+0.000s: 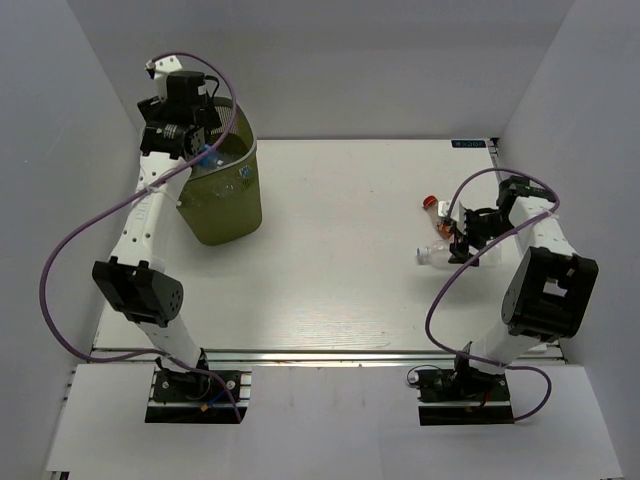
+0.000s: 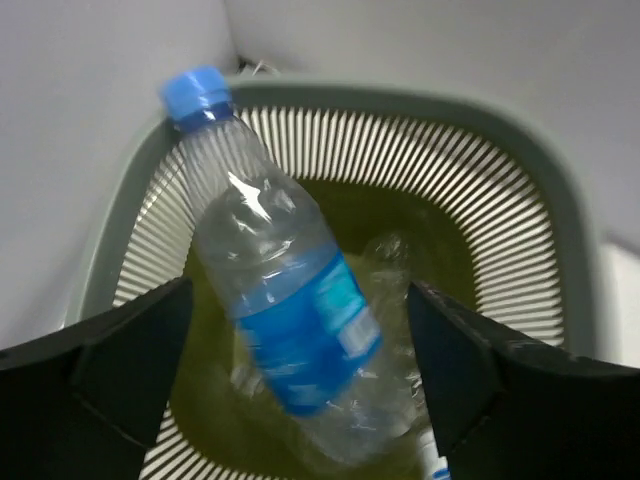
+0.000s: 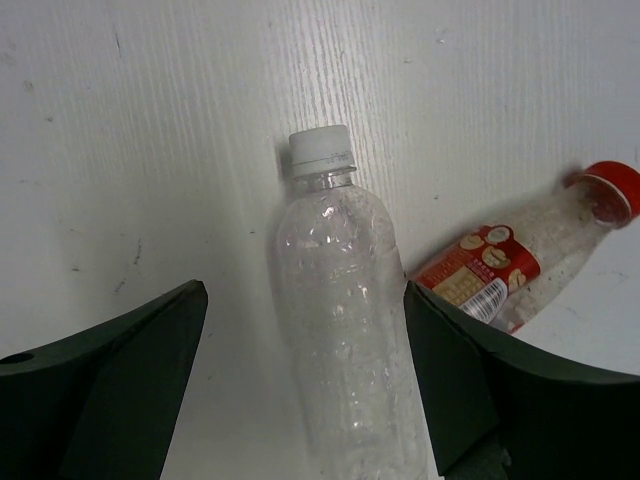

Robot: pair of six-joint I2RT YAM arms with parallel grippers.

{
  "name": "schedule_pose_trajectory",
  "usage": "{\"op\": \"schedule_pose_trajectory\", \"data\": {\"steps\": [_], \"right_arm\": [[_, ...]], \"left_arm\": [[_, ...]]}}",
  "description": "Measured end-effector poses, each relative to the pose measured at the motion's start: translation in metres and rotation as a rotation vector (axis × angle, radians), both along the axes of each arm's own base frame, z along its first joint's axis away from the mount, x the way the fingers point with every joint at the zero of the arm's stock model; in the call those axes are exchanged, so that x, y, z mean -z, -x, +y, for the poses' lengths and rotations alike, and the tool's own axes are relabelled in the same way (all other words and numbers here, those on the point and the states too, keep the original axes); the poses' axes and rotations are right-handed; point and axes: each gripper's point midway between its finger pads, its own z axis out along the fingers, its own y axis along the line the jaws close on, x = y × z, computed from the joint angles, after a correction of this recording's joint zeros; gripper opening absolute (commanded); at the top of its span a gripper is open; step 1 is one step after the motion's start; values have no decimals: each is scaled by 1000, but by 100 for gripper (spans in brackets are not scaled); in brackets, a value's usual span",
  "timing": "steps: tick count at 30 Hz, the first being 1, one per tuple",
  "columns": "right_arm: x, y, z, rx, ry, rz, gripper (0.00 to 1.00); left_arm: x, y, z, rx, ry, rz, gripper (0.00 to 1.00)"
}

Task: Put the plastic bottles in the bin

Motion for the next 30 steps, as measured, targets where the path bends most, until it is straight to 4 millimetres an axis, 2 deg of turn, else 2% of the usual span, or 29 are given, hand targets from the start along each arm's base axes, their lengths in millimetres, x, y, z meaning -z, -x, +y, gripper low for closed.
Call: {"op": "schedule_pose_trajectory", "data": {"steps": [4,6,8,11,14,18,19,21,22,23,26,28,29,30], "right_arm": [[24,-6,-3,-58,31,20,85],[33,-11,-6,-83,60,13,85],[41,-15,-9,-108,97,7,85],[53,-22,-14,-131,149,8,85],[64,-30,-17,-154,200,1,84],[75,-33,-19,-203,258,-1,67],[77,-33,-17,-219,266,4,52],[74,-34,-14,-249,276,-6,35],[74,-32,-12,-266,280,-4,22],[74,-30,-10,-286,280,-2,17],[71,-14,4,-335,241,52,11],[56,-7,24,-349,153,102,11],[41,-15,35,-338,109,102,11],[21,-32,50,-331,61,63,11]], "left_arm": [[30,24,0,33,19,81,99],[33,37,-8,103,23,97,99],[20,45,-27,233,40,66,99],[-13,63,-62,464,78,-39,99],[-32,97,-89,647,101,-121,99],[-32,133,-105,774,127,-151,99],[-30,138,-108,798,135,-150,99],[-25,144,-116,846,152,-143,99],[-21,146,-120,871,162,-135,99],[-16,149,-125,900,175,-123,99],[5,158,-139,984,218,-79,99],[25,169,-147,1039,253,-39,99],[38,177,-151,1065,275,-11,99],[50,185,-154,1087,298,14,99]]}}
